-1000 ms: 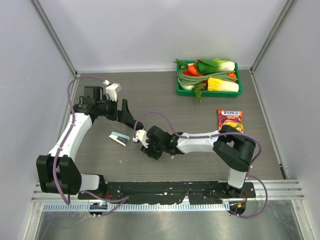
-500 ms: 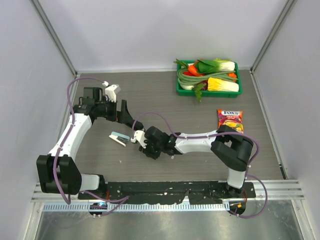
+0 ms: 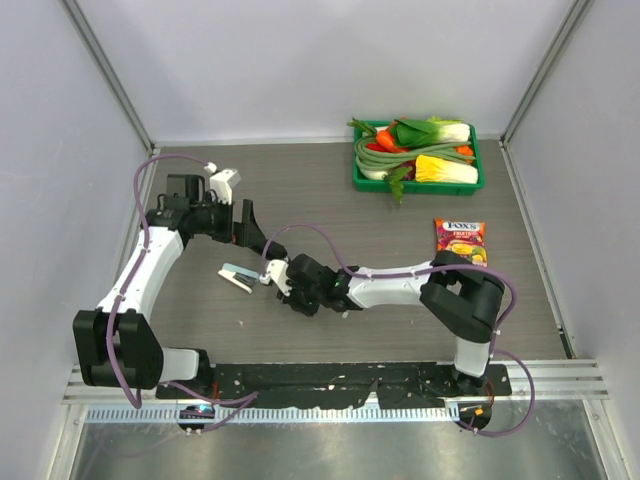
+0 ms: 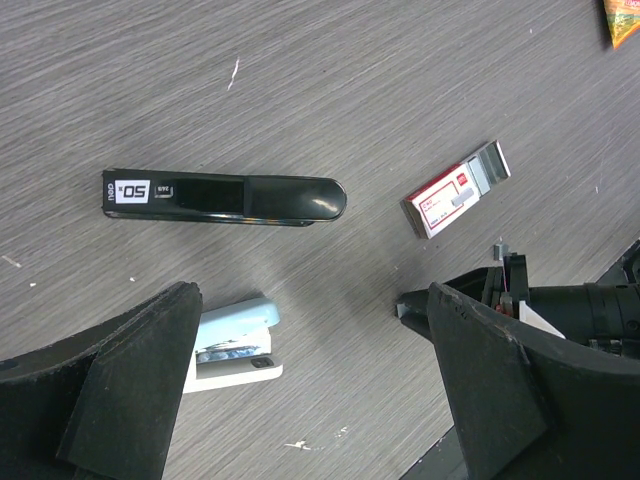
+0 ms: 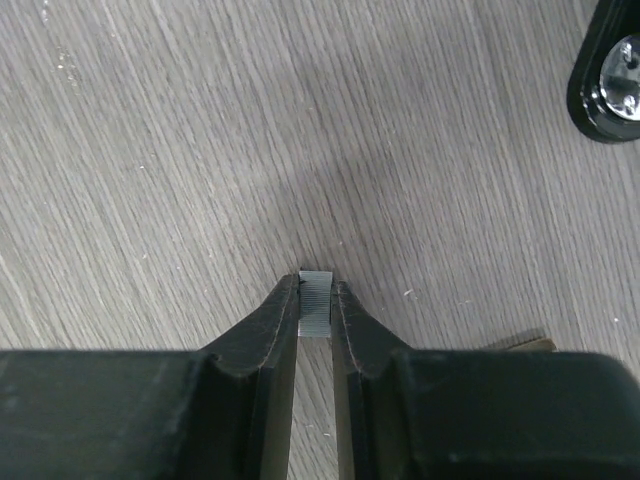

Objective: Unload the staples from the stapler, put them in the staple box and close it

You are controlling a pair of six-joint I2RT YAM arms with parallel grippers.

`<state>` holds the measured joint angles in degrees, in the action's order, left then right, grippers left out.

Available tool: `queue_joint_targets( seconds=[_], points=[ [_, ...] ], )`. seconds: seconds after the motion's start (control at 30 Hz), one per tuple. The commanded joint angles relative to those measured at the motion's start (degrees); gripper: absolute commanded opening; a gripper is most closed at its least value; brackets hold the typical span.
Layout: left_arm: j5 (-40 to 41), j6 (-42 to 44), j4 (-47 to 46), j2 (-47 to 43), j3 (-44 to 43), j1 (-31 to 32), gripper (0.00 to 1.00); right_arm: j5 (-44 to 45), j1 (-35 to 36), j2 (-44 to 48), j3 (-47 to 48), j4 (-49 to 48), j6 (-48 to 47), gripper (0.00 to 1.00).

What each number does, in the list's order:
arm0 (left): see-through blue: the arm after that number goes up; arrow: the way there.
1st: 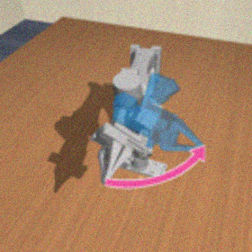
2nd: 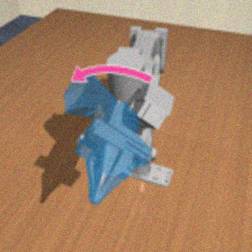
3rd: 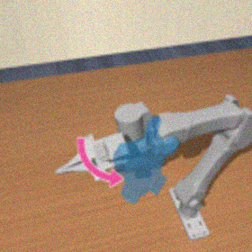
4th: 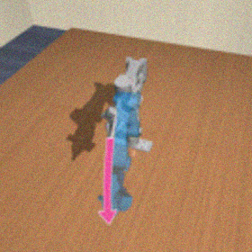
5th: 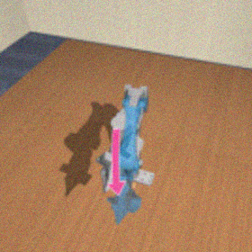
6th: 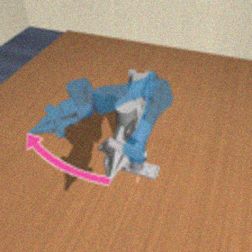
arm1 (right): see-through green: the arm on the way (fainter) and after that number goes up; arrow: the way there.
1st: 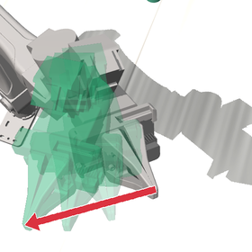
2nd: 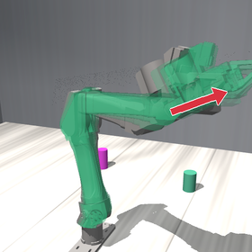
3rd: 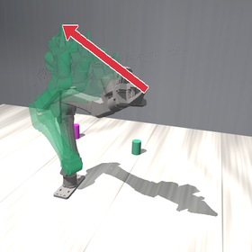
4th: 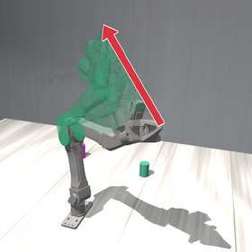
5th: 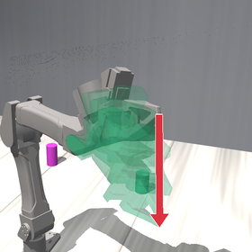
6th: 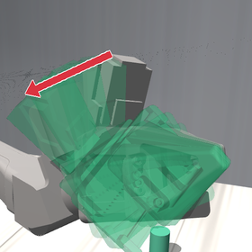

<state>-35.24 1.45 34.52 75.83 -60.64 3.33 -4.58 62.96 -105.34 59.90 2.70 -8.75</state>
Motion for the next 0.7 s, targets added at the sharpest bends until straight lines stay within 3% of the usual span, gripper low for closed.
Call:
queue_joint_targets(
  seconds=[0.0, 0.17, 0.4, 0.67],
  points=[
    [-1.76, -0.66, -1.04, -0.95, 0.09, -0.34, 1.0, 6.75, 0.32, 3.82, 0.31, -0.68, 2.68, 0.12],
    [-2.02, -0.66, -1.21, -1.21, 0.17, -0.34, 1.0, 17.03, -0.29, 9.09, -0.48, 0.19, 8.66, 0.01],
    [-2.28, -1.01, -1.21, -1.3, 0.17, -0.34, 1.0, 28.64, -3.89, 16.21, -4.61, 3.1, 20.96, 0.01],
    [-2.46, -0.93, -1.12, -1.39, 0.35, -0.34, 1.0, 30.77, -8.73, 19.2, -9.71, 6.44, 28.35, 0.01]
  ],
)
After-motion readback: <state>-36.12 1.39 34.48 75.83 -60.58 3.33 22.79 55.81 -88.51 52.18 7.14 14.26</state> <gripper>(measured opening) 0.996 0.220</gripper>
